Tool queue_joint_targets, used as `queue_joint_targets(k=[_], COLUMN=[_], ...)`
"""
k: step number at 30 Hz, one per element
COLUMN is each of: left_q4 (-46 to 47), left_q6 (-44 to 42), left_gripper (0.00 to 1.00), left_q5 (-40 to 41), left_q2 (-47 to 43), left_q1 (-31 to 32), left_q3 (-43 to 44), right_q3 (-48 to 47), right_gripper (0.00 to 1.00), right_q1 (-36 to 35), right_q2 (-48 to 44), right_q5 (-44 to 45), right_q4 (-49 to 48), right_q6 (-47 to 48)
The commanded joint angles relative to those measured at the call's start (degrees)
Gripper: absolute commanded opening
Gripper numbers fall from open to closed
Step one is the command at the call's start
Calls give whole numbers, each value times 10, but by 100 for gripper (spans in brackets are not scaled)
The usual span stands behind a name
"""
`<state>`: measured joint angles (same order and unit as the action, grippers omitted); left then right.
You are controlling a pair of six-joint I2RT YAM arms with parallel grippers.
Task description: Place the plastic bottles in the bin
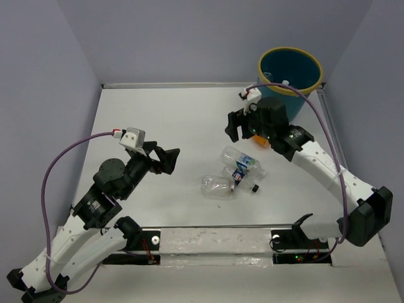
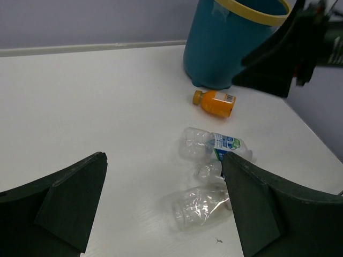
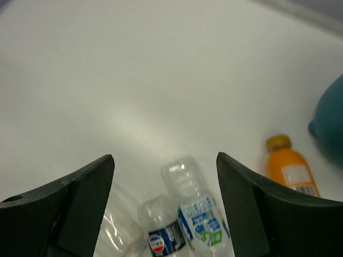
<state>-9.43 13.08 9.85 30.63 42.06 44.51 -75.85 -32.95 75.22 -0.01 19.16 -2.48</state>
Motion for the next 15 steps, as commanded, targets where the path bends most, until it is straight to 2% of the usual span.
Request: queue_joint_targets(k=[1, 3, 5, 10, 15], left_q4=[23, 24, 24, 21, 19], left_q6=[-4, -4, -4, -4, -6], left_gripper=[99, 99, 99, 99, 99], left_q5=[-18, -21, -21, -15, -16], left_q2=[2, 4, 7, 8, 15], left_q1=[3, 3, 3, 3, 3], left_q3=[-1, -1, -1, -1, 0], right_q3=[100, 111, 99, 80, 35], right_gripper=[85, 91, 92, 95, 96], right_q1=[14, 14, 14, 9, 9], right_q2=[9, 14, 46, 107, 171], right_q5=[-19, -61, -81, -51, -57], right_q4=[62, 88, 110, 126, 134], right_q6=[-18, -11, -3, 19, 56])
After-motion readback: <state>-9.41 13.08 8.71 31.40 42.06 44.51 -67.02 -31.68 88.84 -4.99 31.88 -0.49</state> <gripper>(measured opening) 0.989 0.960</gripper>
